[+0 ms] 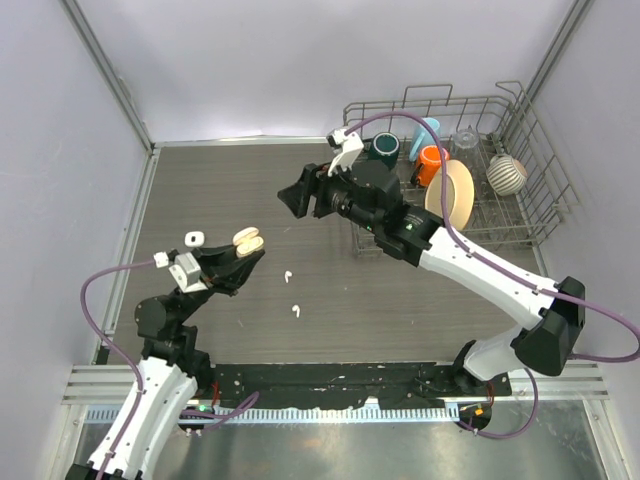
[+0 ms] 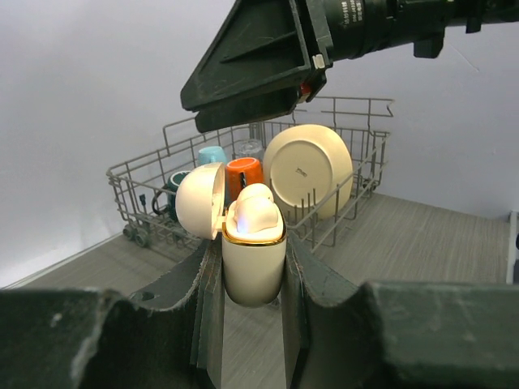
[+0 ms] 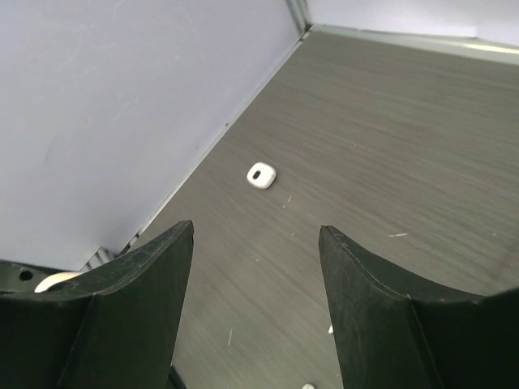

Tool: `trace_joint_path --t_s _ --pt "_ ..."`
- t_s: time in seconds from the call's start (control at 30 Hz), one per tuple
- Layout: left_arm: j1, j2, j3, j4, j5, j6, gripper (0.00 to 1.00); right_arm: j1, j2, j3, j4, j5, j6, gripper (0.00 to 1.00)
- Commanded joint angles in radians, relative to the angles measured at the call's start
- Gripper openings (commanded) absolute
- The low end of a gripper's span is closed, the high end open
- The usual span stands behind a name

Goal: Insert the wireless bluetooth earbuds into the charging case
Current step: Close the charging case.

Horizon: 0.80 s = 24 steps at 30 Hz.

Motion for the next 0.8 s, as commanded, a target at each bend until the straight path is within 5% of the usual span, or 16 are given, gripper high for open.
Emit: trace_joint_path --t_s 0.0,0.77 --pt "-0.003 0.040 0.042 0.061 0.087 0.006 0.00 -0.003 0.025 0.065 -0.020 -0.150 0.033 0.68" --pt "-0.003 0.100 0.030 0.158 0.162 -0.042 0.00 -0.011 0.108 0.098 0.006 -0.318 0.088 0.69"
